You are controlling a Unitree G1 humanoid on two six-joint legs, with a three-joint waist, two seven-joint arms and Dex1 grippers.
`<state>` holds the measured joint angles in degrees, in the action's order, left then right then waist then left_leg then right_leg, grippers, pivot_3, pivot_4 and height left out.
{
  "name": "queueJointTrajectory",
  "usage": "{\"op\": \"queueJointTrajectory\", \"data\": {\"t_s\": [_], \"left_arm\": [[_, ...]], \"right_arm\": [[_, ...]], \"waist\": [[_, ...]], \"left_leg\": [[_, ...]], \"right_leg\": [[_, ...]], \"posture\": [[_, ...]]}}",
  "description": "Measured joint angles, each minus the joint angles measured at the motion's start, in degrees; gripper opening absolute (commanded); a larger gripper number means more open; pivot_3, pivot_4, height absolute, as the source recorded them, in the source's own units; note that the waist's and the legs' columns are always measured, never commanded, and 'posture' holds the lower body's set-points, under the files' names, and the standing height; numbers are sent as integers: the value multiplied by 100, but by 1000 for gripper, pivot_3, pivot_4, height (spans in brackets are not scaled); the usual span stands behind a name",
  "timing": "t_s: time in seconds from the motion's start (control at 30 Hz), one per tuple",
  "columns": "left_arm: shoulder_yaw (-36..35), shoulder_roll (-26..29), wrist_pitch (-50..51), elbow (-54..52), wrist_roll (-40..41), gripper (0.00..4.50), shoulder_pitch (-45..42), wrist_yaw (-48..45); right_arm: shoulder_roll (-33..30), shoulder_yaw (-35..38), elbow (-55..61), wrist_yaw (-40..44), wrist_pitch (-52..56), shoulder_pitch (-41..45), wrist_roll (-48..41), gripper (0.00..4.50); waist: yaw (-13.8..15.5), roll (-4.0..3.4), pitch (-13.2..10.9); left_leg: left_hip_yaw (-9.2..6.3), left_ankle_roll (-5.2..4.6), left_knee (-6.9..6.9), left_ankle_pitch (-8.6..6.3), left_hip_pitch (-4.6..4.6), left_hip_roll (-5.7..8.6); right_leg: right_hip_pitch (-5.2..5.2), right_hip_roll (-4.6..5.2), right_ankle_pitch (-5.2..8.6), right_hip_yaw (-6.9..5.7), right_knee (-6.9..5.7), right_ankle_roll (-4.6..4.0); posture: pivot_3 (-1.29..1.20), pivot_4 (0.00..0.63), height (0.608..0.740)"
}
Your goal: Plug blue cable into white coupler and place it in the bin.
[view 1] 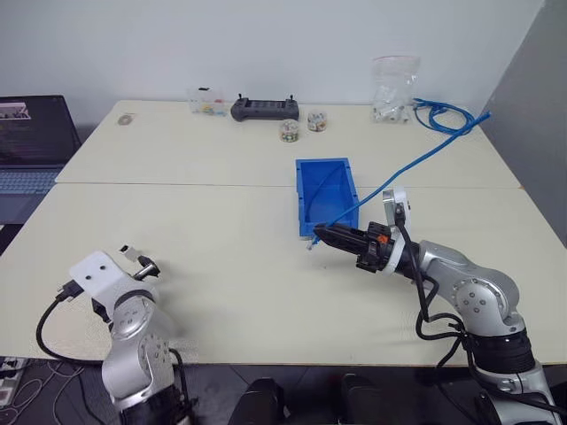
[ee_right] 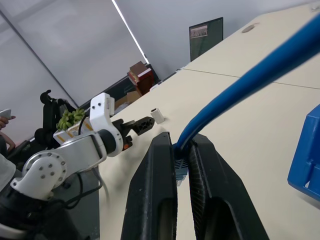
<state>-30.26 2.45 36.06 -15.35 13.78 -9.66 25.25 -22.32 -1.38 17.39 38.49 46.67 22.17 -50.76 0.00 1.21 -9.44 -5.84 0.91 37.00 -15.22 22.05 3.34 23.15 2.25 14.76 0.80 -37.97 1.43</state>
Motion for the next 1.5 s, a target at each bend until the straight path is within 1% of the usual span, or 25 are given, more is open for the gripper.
{"op": "queueJointTrajectory", "data": {"t_s": [0.27,0.47,0.53,0.7,0.73,0.77,0.8,0.83,0.93,1.0,1.07,1.13,1.17,1.2,1.27,1.4,1.5], "left_arm": [[-80,271,140,650,5,4500,-483,7],[-293,319,123,1118,7,4500,-920,165],[-354,414,116,1334,6,4500,-1073,184],[-388,512,101,1590,-2,4500,-1251,255],[-388,512,104,1631,-3,4142,-1257,276],[-388,512,107,1651,-8,4052,-1262,284],[-389,514,117,1661,-11,3781,-1270,287],[-389,519,129,1672,-12,3641,-1278,288],[-386,521,146,1674,-21,2926,-1280,287],[-382,535,152,1681,-26,2527,-1280,277],[-373,571,165,1708,-34,2010,-1280,256],[-372,606,213,1713,-36,1665,-1280,232],[-373,620,229,1714,-36,1364,-1279,218],[-373,628,239,1714,-37,1256,-1278,207],[-370,639,250,1713,-38,815,-1270,160],[-314,687,255,1673,-40,804,-1172,25],[-142,726,359,1400,-43,803,-894,-177]], "right_arm": [[30,1,21,-3,4,0,1,54],[29,2,35,-11,13,-1,2,54],[27,2,38,-13,15,-1,2,54],[26,3,39,-14,20,-1,2,53],[26,3,39,-16,20,-1,2,53],[26,3,39,-18,20,-1,2,53],[26,2,40,-20,21,-1,2,53],[26,3,42,-22,21,-1,2,53],[26,2,52,-25,21,-2,2,53],[26,2,55,-28,21,-4,2,53],[27,2,62,-31,21,-8,3,53],[29,2,65,-33,21,-9,4,53],[30,2,67,-34,21,-9,4,53],[30,2,77,-34,21,-10,5,53],[36,2,104,-36,20,-11,5,53],[39,0,139,-37,20,-25,8,50],[54,-5,148,-53,19,-41,14,45]], "waist": [[-12,2,0],[-9,3,0],[-11,3,0],[-11,3,0],[-11,3,0],[-11,3,0],[-11,3,0],[-11,3,0],[-10,3,0],[-10,3,0],[-11,3,0],[-11,3,0],[-11,3,0],[-11,3,0],[-10,3,0],[-11,3,0],[-15,3,0]], "left_leg": [[-1,2,0,1,-1,-1],[-1,5,0,2,-1,-2],[-1,6,0,3,-1,-1],[0,30,0,16,-1,0],[-1,30,0,16,-1,0],[-1,31,0,16,-1,0],[-2,31,0,16,-1,0],[-2,31,0,16,-1,0],[-2,31,0,16,-1,0],[-2,32,0,17,-1,0],[-2,32,0,17,-1,-1],[-2,33,0,17,-1,0],[-2,32,0,17,-1,0],[-2,32,0,17,-1,0],[-2,33,0,17,-1,0],[-1,33,0,18,-2,0],[0,33,-1,17,-2,0]], "right_leg": [[2,0,-1,0,-2,0],[2,0,-1,0,-2,0],[2,0,-1,0,-3,0],[2,1,-2,3,-2,0],[3,1,-2,2,-2,0],[3,1,-2,2,-3,0],[3,1,-2,1,-3,1],[3,1,-2,1,-4,0],[3,1,-2,1,-4,1],[3,1,-2,1,-4,0],[3,1,-2,1,-4,0],[3,1,-2,1,-4,0],[3,1,-2,1,-4,0],[3,1,-2,2,-4,0],[3,1,-2,2,-4,0],[3,1,-2,3,-5,0],[4,1,-2,5,-4,0]], "posture": [[0,150,740],[0,150,740],[0,150,740],[0,150,740],[0,150,740],[0,150,740],[0,150,740],[0,150,740],[0,150,740],[0,150,740],[0,150,740],[0,150,740],[0,150,740],[0,150,740],[0,150,740],[0,150,740],[0,150,740]]}}
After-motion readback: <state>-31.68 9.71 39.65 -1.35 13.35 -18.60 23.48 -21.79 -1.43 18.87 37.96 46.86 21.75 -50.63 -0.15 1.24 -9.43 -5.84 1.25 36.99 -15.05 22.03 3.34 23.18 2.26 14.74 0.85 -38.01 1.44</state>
